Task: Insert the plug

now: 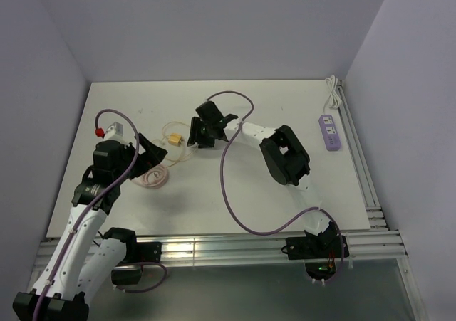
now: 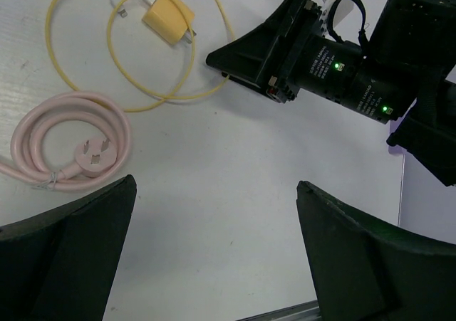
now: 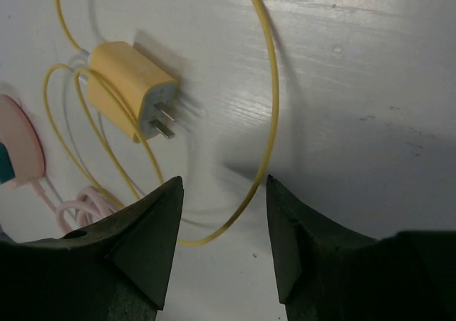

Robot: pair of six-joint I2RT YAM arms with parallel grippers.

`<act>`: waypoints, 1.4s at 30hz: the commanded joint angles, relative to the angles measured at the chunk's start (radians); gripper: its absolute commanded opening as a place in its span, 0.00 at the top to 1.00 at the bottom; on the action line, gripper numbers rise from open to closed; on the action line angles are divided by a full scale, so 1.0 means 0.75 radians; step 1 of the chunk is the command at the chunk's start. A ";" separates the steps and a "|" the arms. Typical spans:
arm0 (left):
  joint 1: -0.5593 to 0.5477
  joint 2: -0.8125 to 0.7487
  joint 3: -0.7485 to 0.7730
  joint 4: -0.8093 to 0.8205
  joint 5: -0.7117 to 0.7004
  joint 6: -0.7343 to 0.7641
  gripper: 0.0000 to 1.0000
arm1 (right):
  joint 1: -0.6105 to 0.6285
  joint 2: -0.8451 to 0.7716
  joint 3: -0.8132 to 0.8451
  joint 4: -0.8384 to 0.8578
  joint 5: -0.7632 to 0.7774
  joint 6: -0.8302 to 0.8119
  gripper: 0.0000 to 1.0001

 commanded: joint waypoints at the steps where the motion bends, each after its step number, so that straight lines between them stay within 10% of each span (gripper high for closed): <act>1: -0.017 0.025 0.060 0.034 -0.021 -0.040 0.01 | 0.003 -0.001 -0.047 0.112 -0.045 0.053 0.43; 7: -0.045 0.062 0.056 0.071 0.026 -0.038 0.01 | 0.001 -0.023 -0.135 0.177 -0.055 0.067 0.48; 21: -0.060 0.078 0.046 0.102 0.061 -0.003 0.01 | -0.009 -0.291 -0.504 0.241 0.045 -0.025 1.00; 37: -0.142 0.215 0.073 0.180 0.177 0.046 0.01 | -0.003 -0.876 -1.160 0.274 0.184 -0.072 0.90; 42: -0.144 0.224 0.067 0.176 0.180 0.044 0.00 | 0.032 -0.976 -1.166 0.233 0.160 -0.109 0.55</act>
